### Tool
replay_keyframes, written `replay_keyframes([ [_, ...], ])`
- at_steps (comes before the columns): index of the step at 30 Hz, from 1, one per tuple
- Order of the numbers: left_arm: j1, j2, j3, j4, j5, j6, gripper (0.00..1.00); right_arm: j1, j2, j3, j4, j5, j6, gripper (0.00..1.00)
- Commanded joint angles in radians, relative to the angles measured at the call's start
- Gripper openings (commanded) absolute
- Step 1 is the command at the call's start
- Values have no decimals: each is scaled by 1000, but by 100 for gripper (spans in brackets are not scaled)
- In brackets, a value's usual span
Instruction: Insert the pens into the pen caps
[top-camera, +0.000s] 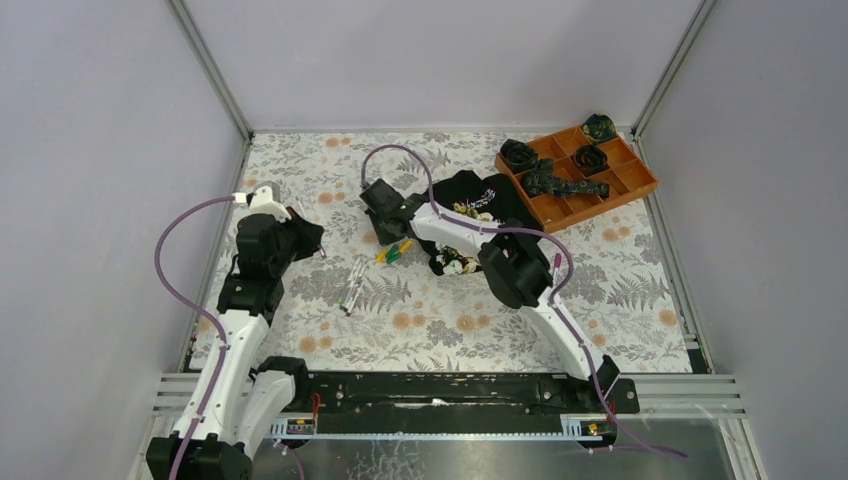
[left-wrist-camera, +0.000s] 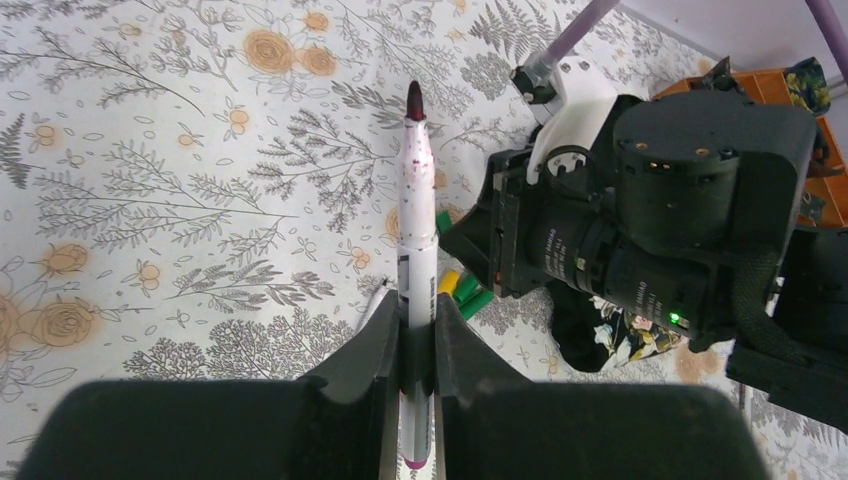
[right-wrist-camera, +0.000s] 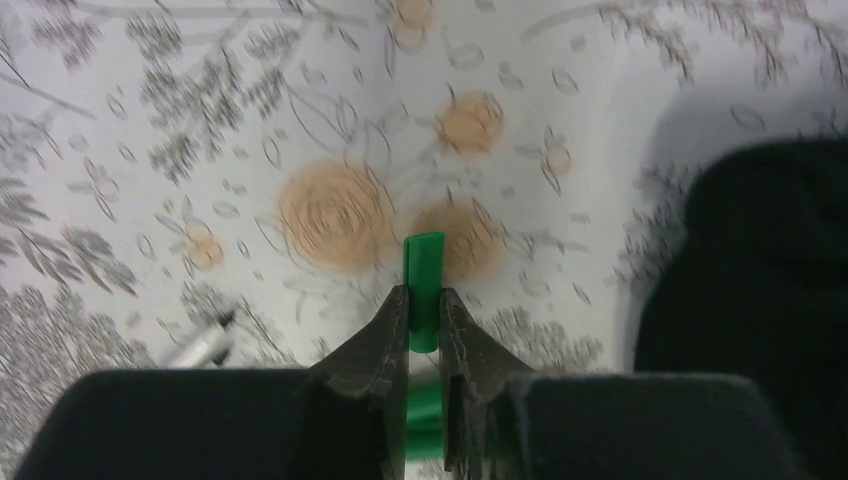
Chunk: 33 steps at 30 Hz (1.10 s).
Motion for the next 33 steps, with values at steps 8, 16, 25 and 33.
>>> replay_keyframes([
  [8,6,4,-16,56,64,1,0,5,-18,-105,-194,30,-74,16],
  [16,5,6,-17,55,69,5,0,4,74,19,-235,32,-110,27],
  [25,1,-2,-38,146,227,5,0,-4,4,10,-203,29,-99,0],
  [33,-113,30,-81,392,580,-44,0,-103,-427,-171,5,-182,11,0],
])
